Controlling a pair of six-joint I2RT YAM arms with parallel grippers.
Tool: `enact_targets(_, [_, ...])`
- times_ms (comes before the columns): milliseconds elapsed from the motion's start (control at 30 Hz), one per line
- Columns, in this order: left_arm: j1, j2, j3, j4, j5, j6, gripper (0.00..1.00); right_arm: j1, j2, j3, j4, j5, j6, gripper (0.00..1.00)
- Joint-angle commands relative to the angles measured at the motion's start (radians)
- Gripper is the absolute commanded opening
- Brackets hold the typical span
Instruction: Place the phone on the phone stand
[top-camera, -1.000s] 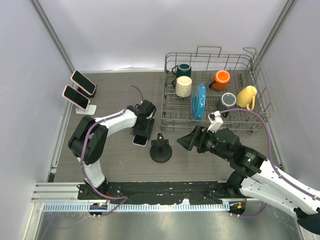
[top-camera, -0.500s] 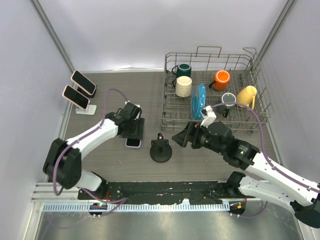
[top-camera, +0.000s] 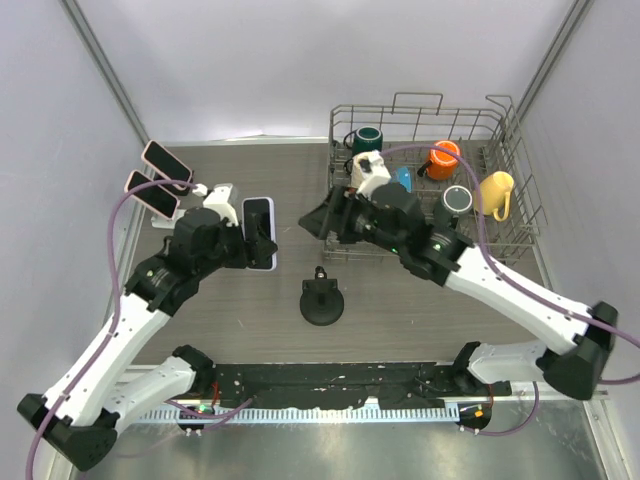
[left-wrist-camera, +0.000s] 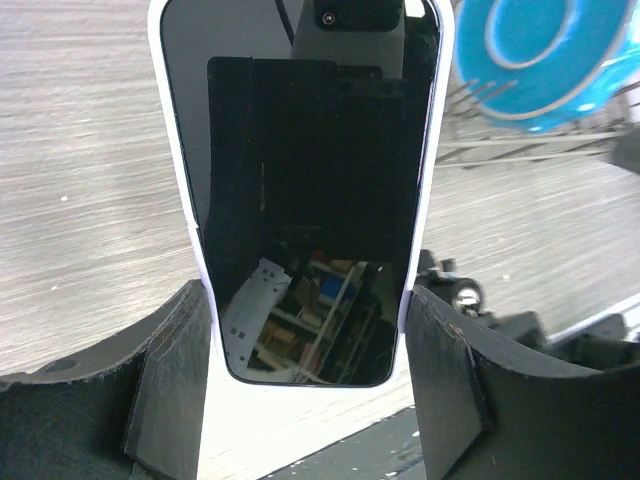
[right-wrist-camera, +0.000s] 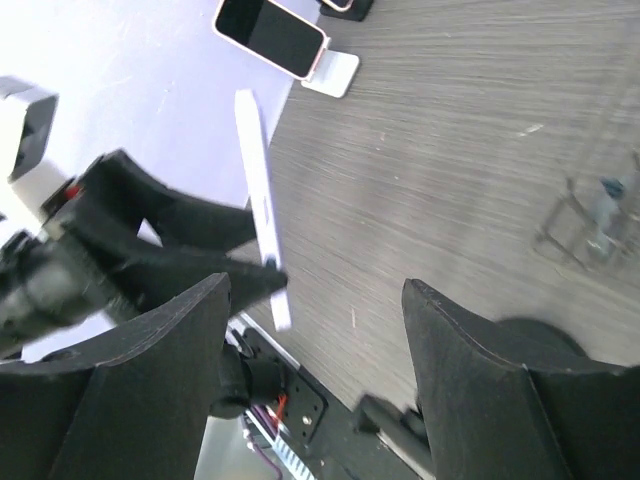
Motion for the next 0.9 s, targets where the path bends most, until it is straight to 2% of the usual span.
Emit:
enact_targets(0, [0.005,-0.07,0.063,0.048,0.093,-0.055,0.0,0.009,0.135,0.133,0.104,-0.038,-0.026,0.74])
enact_targets(167, [0.005,-0.093,0.068,0.056,0.136,-0.073,0.0,0.064,0.253,0.212,0.127,0.013,-0.043,0.71])
enact_targets(400, [0.005,-0.102,0.054,0.053,0.138,-0.064,0.0,0.11,0.33,0.261,0.119,0.064,-0.064,0.64])
enact_targets(633, [0.003,-0.093,0.06,0.031,0.115,-0.052,0.0,0.12,0.252,0.22,0.161,0.105,-0.077,0.67])
enact_targets(767, [0.003,-0.087,0.053,0.025,0.092,-0.035,0.0,0.121,0.177,0.132,0.219,0.168,-0.049,0.68])
enact_targets(867, [0.005,-0.078,0.043,0.027,0.107,-0.03,0.0,0.121,0.195,0.124,0.228,0.148,-0.04,0.68])
